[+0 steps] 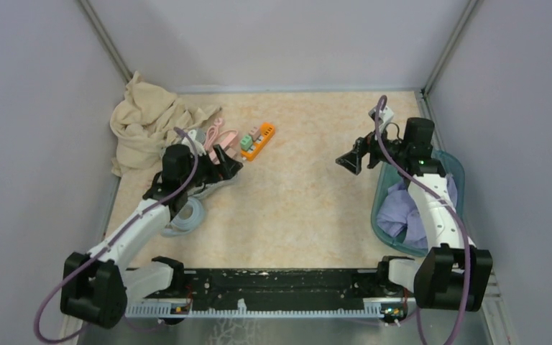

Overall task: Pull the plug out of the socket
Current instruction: Move the socket to the center of the board.

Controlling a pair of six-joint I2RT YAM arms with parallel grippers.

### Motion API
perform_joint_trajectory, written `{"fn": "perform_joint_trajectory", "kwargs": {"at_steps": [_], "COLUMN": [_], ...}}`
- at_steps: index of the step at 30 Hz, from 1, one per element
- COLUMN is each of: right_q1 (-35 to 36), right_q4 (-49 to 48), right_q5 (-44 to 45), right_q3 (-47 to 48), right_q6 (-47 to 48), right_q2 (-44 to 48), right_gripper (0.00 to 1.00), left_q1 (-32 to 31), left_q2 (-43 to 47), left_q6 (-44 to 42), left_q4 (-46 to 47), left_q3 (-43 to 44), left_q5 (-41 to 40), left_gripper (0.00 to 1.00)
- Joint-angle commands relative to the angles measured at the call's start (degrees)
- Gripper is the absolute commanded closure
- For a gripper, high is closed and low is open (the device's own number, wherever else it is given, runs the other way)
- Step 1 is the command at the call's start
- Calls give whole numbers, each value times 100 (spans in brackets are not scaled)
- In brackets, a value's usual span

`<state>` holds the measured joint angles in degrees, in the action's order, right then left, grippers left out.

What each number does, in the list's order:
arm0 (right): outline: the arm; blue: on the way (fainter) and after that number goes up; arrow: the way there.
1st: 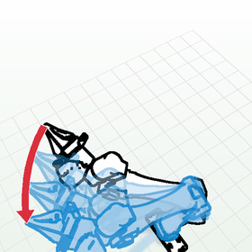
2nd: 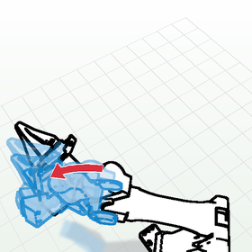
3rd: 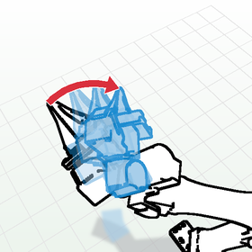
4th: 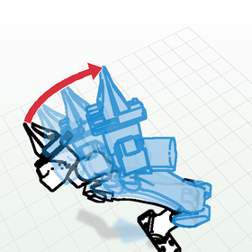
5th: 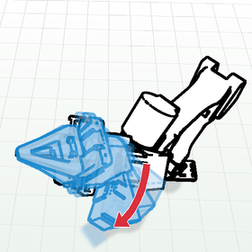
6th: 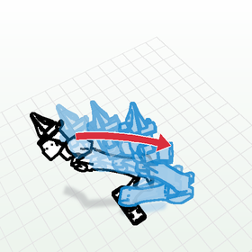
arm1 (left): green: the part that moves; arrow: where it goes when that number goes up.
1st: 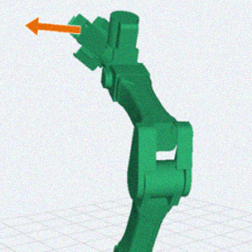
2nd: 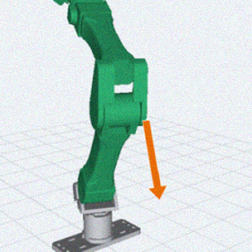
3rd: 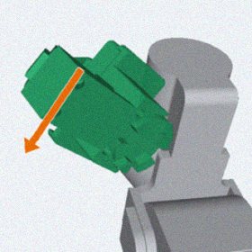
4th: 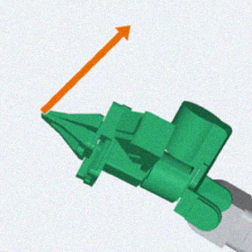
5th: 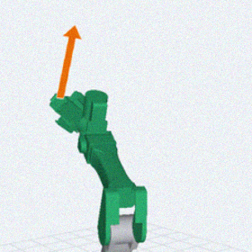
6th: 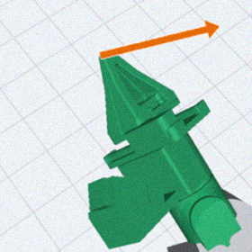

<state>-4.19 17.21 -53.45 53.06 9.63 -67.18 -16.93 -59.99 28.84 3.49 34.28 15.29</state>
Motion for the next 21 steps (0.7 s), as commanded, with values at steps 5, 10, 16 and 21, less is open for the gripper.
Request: {"fn": "perform_joint_trajectory", "kwargs": {"at_steps": [5,10,16,21], "right_q1": [369,504,705,858], "right_q4": [3,464,625,743], "right_q5": [-215,-49,239,257], "right_q3": [204,357,366,417], "right_q6": [510,943,1192,1255], "right_q2": [-67,-111,-95,-160], "right_gripper": [1,1,1,1], "left_q1": [-351,-425,-425,-429], "left_q2": [-1894,-3263,-5021,-5696], "left_q6": [-1658,-3135,-3576,-3591], "left_q4": [-750,-942,-1949,-2292], "left_q3": [1888,3043,4883,5636], "left_q5": [-1451,-1103,-791,-724], "left_gripper": [4,2,11,13]}}
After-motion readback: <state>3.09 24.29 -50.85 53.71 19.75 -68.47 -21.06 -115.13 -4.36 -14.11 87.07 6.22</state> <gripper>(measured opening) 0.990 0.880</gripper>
